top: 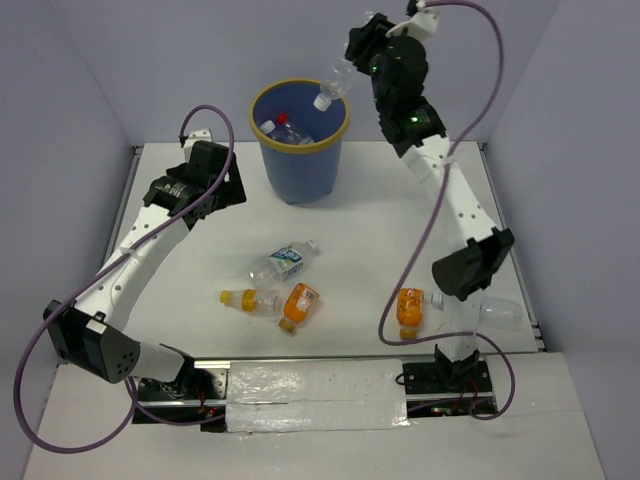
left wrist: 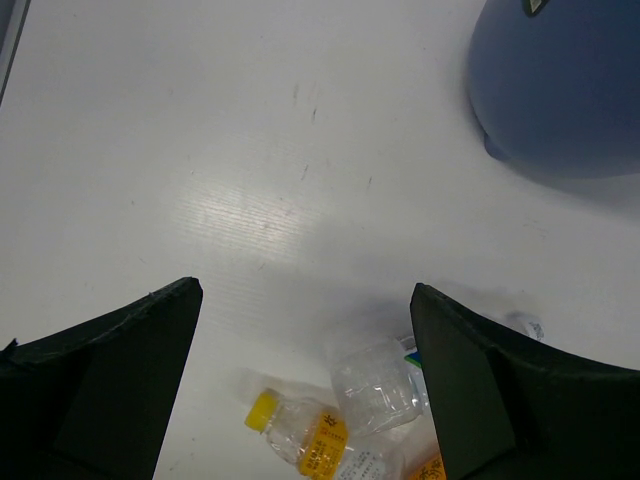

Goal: Put the plastic bottles in the bin

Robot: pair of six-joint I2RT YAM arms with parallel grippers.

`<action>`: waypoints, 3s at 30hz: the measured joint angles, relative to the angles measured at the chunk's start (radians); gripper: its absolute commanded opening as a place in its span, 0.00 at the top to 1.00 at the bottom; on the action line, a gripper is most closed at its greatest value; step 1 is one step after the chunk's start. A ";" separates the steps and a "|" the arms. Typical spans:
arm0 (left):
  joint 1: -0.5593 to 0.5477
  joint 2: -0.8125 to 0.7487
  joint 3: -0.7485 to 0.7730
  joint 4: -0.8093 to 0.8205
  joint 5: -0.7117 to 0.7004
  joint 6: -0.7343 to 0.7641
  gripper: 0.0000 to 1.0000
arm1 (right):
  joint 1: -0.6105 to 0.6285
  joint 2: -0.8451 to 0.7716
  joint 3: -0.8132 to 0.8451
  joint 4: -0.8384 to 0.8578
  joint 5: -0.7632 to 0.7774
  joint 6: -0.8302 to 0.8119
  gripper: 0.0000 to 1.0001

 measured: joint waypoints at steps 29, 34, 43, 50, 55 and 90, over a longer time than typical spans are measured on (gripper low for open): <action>0.003 0.008 -0.018 0.012 -0.008 0.008 0.01 | 0.079 -0.738 -0.798 -0.365 0.296 -0.006 0.00; 0.003 0.038 -0.016 0.040 0.008 0.004 0.01 | 0.077 -0.927 -1.155 -0.644 0.227 0.181 0.00; 0.003 0.085 0.000 0.051 0.051 -0.019 0.01 | 0.077 -1.098 -1.548 -0.793 -0.044 0.439 0.00; 0.003 0.085 0.003 0.050 0.059 -0.021 0.01 | 0.077 -1.031 -1.661 -0.756 -0.107 0.482 0.00; 0.003 0.085 0.003 0.050 0.059 -0.021 0.01 | 0.077 -0.929 -1.687 -0.646 -0.114 0.480 0.06; 0.031 0.001 -0.040 -0.028 -0.016 -0.060 0.01 | 0.093 0.101 0.023 -0.140 -0.075 -0.005 0.36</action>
